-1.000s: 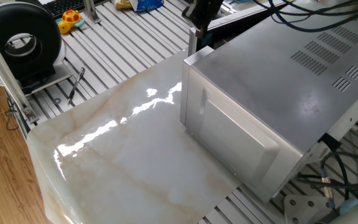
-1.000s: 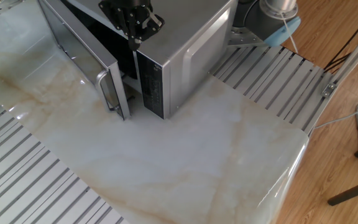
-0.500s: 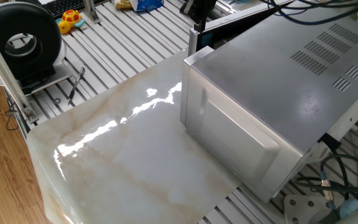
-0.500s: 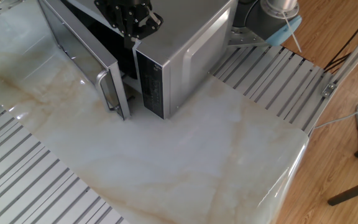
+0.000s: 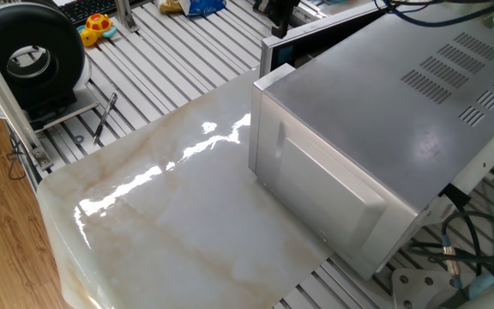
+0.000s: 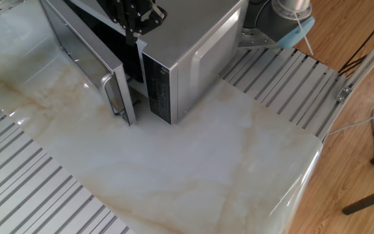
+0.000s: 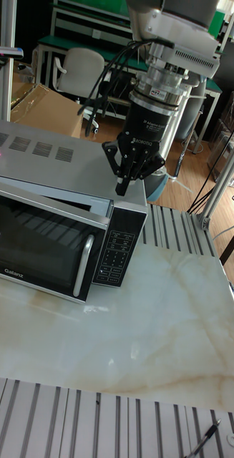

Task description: Open the microwave door

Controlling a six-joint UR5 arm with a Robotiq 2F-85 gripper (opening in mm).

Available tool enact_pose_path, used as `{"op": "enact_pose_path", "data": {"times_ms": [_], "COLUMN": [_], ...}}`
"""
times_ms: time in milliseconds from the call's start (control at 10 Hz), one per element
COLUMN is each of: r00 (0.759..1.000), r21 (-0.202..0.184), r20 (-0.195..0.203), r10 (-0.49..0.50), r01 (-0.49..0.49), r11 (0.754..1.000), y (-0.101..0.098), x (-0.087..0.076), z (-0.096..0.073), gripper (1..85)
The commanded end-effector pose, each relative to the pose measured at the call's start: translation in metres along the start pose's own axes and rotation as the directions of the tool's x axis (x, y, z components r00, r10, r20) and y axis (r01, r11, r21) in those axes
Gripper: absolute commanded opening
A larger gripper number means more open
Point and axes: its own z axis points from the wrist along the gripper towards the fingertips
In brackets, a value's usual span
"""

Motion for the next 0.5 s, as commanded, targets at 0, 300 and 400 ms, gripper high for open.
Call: {"op": "enact_pose_path", "data": {"times_ms": [0,300,400], "r00": [1.0,1.0,1.0], "r21": [-0.025,-0.04,-0.038], "r20": [0.005,0.018,0.019], "r10": [0.006,0.012,0.012], "r01": [-0.006,-0.011,-0.011], "r11": [1.0,0.999,0.999], "y": [0.0038,0.0046,0.004], "x": [0.0006,-0.0014,-0.002], "z": [-0.0049,-0.0047,-0.0042], "gripper": [1.0,1.0,1.0]}}
